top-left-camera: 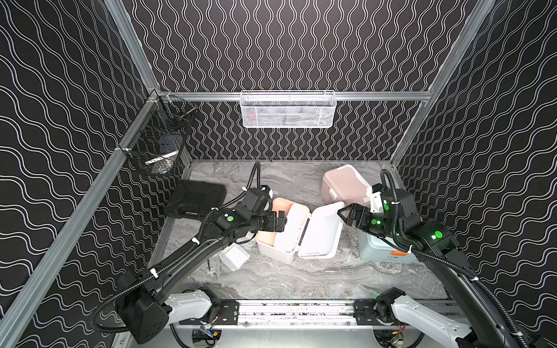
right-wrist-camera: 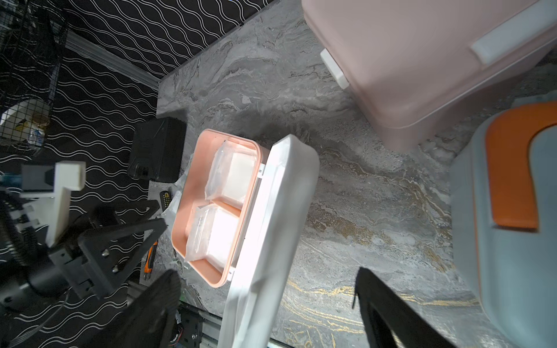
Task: Open first aid kits and take out gauze
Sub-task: Adjust the first aid kit at the center of the board.
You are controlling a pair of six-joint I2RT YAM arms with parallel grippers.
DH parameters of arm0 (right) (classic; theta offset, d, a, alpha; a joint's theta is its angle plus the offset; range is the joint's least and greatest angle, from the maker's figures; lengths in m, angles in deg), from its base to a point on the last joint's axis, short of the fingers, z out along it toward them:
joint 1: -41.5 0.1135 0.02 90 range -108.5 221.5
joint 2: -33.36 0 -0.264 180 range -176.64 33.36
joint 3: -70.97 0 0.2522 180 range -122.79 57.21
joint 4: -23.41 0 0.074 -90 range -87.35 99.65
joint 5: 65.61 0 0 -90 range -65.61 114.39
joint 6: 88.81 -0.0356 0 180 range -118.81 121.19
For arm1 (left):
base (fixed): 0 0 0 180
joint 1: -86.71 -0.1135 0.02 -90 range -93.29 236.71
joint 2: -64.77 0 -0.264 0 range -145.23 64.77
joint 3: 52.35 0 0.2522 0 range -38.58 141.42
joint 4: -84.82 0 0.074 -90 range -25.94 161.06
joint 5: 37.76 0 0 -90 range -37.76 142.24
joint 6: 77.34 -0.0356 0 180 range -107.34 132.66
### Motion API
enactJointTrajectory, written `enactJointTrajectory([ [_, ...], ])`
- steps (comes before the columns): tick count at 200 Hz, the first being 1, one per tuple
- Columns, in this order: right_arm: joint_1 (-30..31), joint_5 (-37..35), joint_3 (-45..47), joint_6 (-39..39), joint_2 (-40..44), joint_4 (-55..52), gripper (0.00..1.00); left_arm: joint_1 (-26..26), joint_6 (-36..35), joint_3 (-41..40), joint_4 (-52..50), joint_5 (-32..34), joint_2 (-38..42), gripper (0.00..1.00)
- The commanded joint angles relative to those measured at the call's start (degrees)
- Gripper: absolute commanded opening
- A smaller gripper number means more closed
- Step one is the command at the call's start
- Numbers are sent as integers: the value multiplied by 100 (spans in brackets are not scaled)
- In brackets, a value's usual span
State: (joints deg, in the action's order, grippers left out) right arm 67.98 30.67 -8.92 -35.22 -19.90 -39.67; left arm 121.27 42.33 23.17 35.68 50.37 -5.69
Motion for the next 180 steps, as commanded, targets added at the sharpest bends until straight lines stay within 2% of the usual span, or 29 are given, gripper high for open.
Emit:
enactJointTrajectory([
  [1, 1, -74, -41, 56, 8, -82, 92, -44, -239, -149, -44, 310, -45, 99],
  [73, -2, 101, 55, 79, -62, -34, 92, -47, -23, -680, 380, -217, -64, 99],
  [112, 0, 145, 74, 90, -84, -25, 92, -47, 223, -871, 776, -938, -3, 99],
  [160, -2, 202, 91, 121, -117, -7, 92, -47, 640, -1211, 1173, -1447, 324, 99],
  [180, 2, 239, 91, 133, -158, 41, 92, -47, 690, -1276, 1124, -1434, 490, 99],
])
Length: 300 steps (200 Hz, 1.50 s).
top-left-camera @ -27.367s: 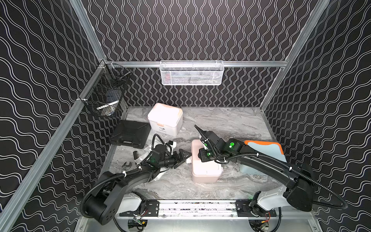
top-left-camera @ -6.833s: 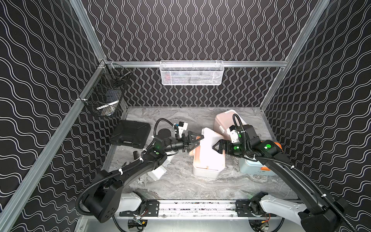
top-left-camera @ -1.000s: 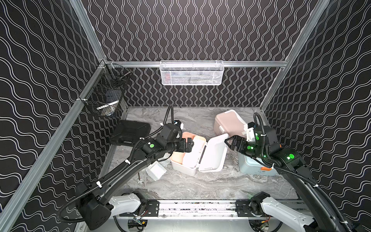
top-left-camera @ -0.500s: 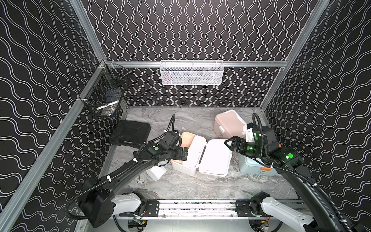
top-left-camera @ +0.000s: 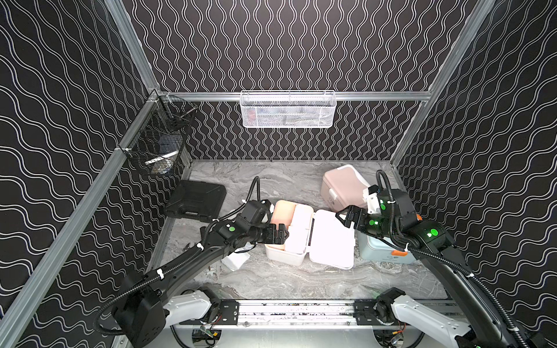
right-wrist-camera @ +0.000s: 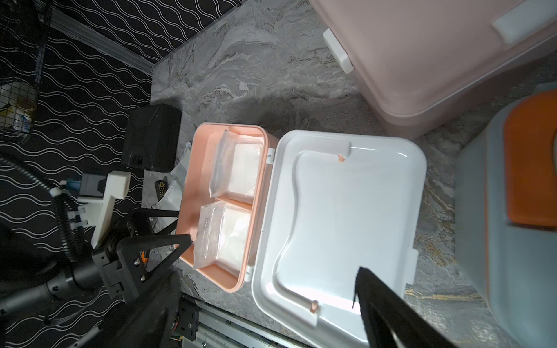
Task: Open first aid kits and take out gauze
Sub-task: Adjust the first aid kit at the center of the board, then pick up the gauze from the first aid kit.
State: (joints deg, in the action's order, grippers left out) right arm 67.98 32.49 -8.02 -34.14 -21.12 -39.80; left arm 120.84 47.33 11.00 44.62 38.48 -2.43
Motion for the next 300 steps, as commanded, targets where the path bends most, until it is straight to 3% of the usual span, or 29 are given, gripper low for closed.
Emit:
enactJointTrajectory([
  [1, 4, 59, 2, 22, -36, 56, 92, -3, 184, -56, 215, -239, 168, 99],
  [78, 1, 517, 173, 186, -375, 331, 92, -3, 402, -450, 359, -240, 279, 99],
  [104, 4, 602, 72, 264, -578, 262, 92, -1, 393, -583, 187, 31, 506, 99],
  [182, 87, 628, 134, 199, -589, 334, 92, 14, -231, 696, -1180, 924, 662, 98],
  [244, 112, 449, 363, 191, -414, 291, 92, 929, -473, 1936, -1356, 1476, -686, 83],
  [278, 112, 421, 487, 202, -307, 255, 92, 964, -713, 2436, -1457, 1775, -1522, 64],
  [300, 112, 425, 527, 193, -261, 248, 92, 951, -843, 2662, -1460, 1794, -1946, 58],
])
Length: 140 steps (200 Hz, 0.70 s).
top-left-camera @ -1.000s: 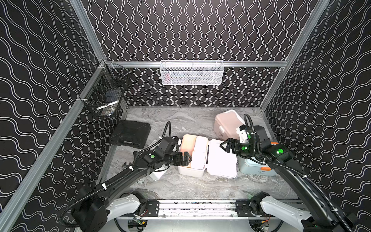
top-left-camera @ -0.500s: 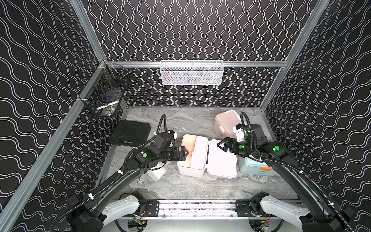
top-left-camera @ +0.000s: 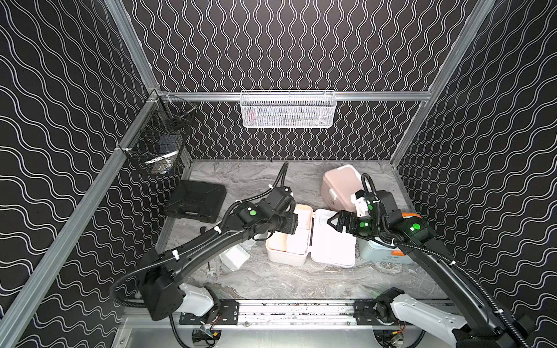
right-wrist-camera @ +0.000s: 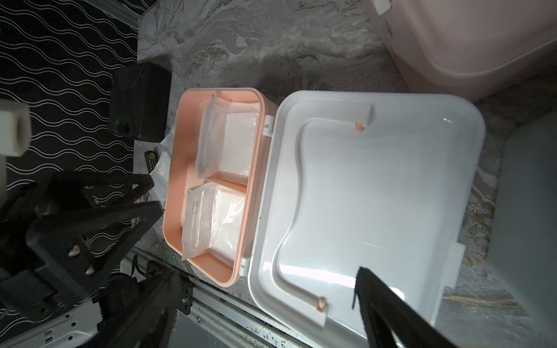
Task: Open first aid kits and take out gauze
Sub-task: Pick up the gauze from the first aid kit.
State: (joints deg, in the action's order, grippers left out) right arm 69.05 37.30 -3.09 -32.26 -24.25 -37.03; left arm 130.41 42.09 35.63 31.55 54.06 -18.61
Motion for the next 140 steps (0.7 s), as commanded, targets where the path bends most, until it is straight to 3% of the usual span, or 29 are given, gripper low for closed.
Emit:
enactJointTrajectory([
  [1, 3, -54, 34, 5, 52, -32, 92, -9, -321, 212, -149, 233, -351, 58],
  [43, 4, -8, 105, -16, 100, -6, 92, -94, -445, 478, -50, 101, -953, 52],
  [140, 3, 124, 176, -52, 72, 28, 92, -446, -506, 587, 268, -216, -1367, 24],
])
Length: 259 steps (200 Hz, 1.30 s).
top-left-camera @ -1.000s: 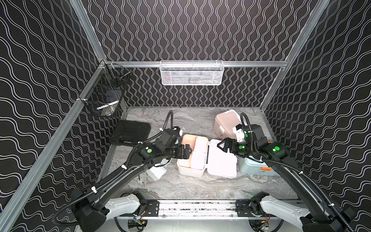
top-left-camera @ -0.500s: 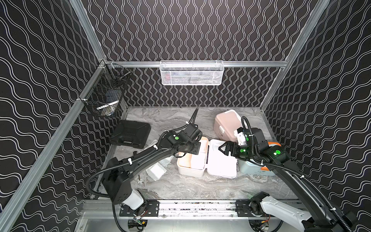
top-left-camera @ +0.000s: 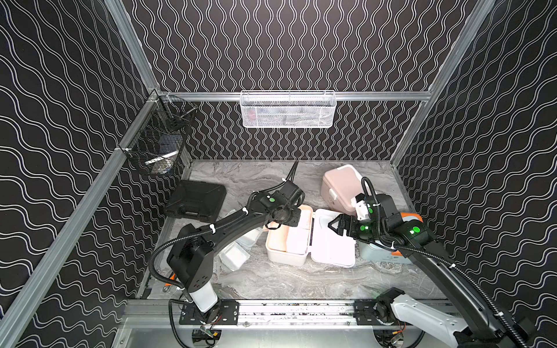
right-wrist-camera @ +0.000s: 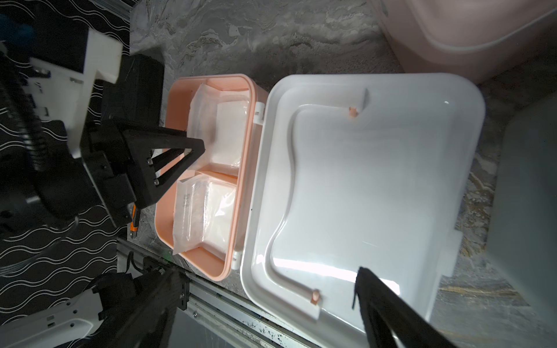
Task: Open first aid kits and take out gauze
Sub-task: Pick up the gauze from the first aid kit.
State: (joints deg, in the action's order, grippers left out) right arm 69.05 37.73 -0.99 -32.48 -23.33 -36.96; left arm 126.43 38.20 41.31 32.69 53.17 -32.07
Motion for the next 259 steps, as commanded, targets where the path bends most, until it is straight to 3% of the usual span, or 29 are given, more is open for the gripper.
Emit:
enactJointTrajectory([
  [1, 4, 81, -34, -37, -19, 21, 92, -50, -118, 22, 159, -127, -20, 24],
  [28, 5, 113, 20, -77, 52, 75, 94, -70, -134, 39, 136, -172, 13, 12],
  [81, 40, 217, 67, -81, -3, 170, 97, -96, -18, -73, 146, -167, 370, 1],
  [139, 84, 284, -25, -8, -26, 161, 100, -139, 74, -58, 177, -255, 713, 0],
  [181, 132, 292, -132, 21, -116, 153, 100, -356, 201, -230, 410, -712, 1113, 0],
  [226, 239, 342, -236, -47, -160, 252, 100, -941, 401, -437, 771, -1329, 1469, 0],
  [259, 514, 308, -269, -79, -244, 374, 100, -1858, 701, -768, 1205, -1499, 1788, 0],
])
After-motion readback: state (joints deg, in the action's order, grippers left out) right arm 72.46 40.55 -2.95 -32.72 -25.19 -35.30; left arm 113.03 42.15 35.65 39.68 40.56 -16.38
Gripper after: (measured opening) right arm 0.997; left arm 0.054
